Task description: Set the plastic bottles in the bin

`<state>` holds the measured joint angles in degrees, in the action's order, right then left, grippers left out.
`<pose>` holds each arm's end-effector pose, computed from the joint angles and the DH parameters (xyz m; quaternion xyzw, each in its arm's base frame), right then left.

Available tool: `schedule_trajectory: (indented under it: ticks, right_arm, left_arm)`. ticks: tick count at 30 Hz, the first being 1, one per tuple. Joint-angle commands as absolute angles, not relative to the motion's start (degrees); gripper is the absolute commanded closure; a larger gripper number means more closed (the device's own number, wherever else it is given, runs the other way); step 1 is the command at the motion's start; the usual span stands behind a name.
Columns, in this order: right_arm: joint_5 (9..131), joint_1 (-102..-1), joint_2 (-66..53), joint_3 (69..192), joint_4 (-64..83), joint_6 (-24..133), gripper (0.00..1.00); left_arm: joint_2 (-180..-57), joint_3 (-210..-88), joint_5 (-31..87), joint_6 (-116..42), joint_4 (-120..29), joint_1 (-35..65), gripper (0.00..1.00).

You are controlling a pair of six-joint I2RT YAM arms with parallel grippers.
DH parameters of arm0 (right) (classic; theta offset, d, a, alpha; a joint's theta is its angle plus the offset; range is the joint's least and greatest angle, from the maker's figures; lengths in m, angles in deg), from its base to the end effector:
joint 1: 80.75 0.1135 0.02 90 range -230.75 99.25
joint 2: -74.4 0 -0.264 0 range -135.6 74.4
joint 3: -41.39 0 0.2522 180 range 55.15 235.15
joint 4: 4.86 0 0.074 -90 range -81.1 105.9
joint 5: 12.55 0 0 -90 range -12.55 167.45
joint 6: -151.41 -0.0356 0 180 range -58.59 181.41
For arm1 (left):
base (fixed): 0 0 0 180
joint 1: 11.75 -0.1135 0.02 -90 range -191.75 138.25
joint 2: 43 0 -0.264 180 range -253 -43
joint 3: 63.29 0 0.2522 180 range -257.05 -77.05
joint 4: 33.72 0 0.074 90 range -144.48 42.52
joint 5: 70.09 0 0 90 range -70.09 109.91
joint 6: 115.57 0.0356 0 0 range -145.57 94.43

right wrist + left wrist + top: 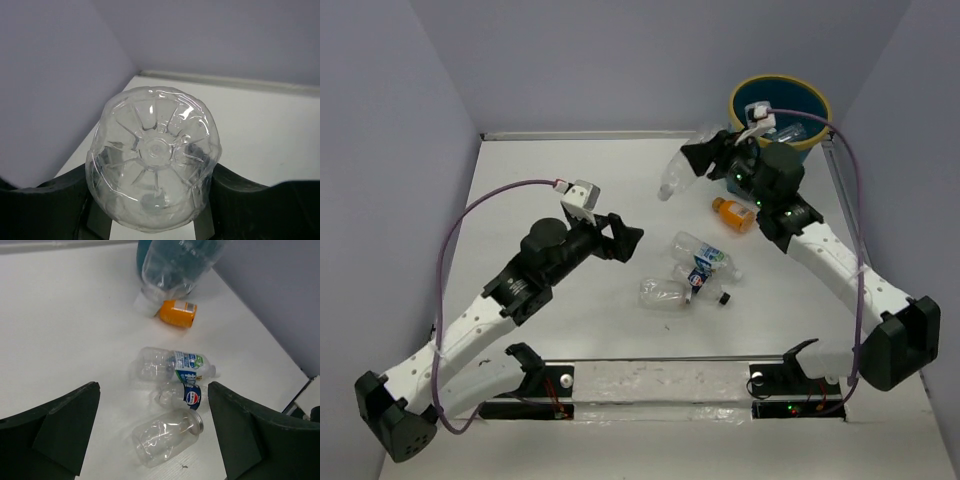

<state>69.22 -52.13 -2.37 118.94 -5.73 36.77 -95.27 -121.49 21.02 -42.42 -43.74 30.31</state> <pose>0.2793 0.1582 0.3771 -0.0756 0.6928 0.3653 0.6171 0.1618 -0.1470 0.3405 0.1662 0.7128 -0.3412 0.5898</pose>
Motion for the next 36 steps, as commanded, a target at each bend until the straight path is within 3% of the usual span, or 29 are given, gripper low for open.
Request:
schedule_trajectory:
  ticks: [1,10,14,16,17,18,20,22,27,31,34,36]
  right_arm:
    - [83.41,-57.88,3.21,130.28,-1.14,49.7,0.72]
    - [96.06,-68.18,-12.77,154.97,10.47,60.44,0.72]
    - [99.42,-70.2,-18.14,157.98,11.19,63.77,0.71]
    - [101.09,-70.2,-21.64,159.82,13.03,65.09,0.6]
    - [101.88,-70.2,-22.88,162.88,14.25,66.49,0.34]
    - [102.75,-70.72,-24.02,165.0,15.83,66.86,0.21]
    - [103.03,-70.73,-26.05,171.48,22.76,66.08,0.09]
    - [97.52,-70.73,-25.01,172.75,27.44,63.88,0.08]
    - [79.23,-63.89,-12.91,159.16,29.64,58.07,0.15]
    - [77.89,-51.25,-6.38,136.18,31.4,59.48,0.18]
    - [74.99,-49.81,-3.74,125.78,33.42,57.37,0.22]
    - [74.81,-49.19,-2.42,122.14,33.86,57.1,0.17]
  left_arm:
    - [-87.48,-126.43,15.62,-42.1,-50.1,30.61,0.01]
    - [-83.34,-122.75,10.33,-38.23,-55.83,30.61,0.01]
    - [-79.84,-122.31,9.02,-37.18,-55.48,30.61,0.01]
    - [-78.43,-122.05,8.49,-37.26,-55.48,30.61,0.01]
    - [-77.29,-121.87,8.4,-37.52,-55.31,30.61,0.01]
    - [-76.67,-121.87,8.4,-37.53,-55.22,30.61,0.01]
    - [-75.62,-121.7,8.58,-37.62,-55.04,30.61,0.01]
    - [-75.08,-121.69,8.66,-37.88,-55.04,30.61,0.01]
    - [-73.5,-121.78,9.81,-38.05,-54.87,30.61,0.01]
    - [-73.06,-121.34,10.33,-38.23,-54.69,30.61,0.01]
    - [-73.58,-121.52,11.21,-38.23,-54.78,30.61,0.01]
    - [-73.85,-121.52,11.48,-38.23,-54.69,30.61,0.01]
